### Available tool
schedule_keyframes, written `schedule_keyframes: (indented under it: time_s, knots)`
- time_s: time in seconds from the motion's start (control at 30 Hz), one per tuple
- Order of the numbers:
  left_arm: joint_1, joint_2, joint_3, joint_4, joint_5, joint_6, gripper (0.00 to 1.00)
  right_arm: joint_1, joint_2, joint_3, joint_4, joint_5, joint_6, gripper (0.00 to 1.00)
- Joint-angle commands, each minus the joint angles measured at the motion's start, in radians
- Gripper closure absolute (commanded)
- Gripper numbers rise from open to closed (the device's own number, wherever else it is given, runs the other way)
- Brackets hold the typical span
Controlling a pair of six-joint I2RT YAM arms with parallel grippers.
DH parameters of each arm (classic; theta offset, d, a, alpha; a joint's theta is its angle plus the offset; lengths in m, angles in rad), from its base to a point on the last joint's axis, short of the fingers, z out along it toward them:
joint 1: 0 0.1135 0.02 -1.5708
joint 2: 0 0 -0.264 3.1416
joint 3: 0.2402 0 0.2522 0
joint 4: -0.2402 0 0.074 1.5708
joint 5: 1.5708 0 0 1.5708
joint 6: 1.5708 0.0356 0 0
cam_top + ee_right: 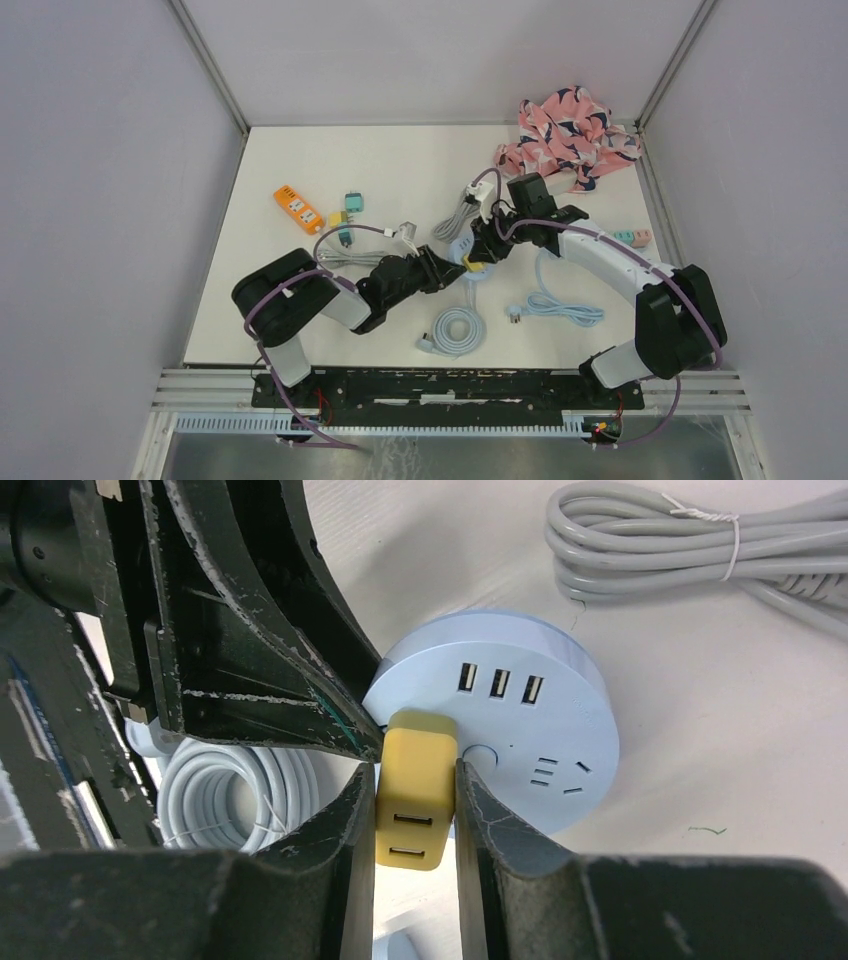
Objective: Pull the plug off the socket
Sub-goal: Remove the plug from the socket.
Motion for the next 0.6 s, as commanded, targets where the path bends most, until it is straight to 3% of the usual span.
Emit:
schedule_keyframes:
  time_s: [0.0, 0.17, 0.37, 0.57]
  knots:
    - [0.032, 0.025, -0.007, -0.034, -0.069, 0.068, 0.97, -0.089, -0.06, 0.063, -0.048, -0.1, 0.069, 1.0]
    - [0.032, 0.048, 0.016, -0.041, -0.057, 0.082, 0.97, -0.092, -0.058, 0.042, -0.072, -0.125, 0.037, 1.0]
    - [0.03, 0.048, 0.043, -0.086, -0.052, 0.119, 0.97, 0.037, -0.005, 0.053, -0.066, -0.113, 0.054, 1.0]
    - [0.026, 0.074, 0.048, -0.073, -0.023, 0.155, 0.97, -0.03, -0.024, 0.088, -0.069, -0.064, 0.093, 1.0]
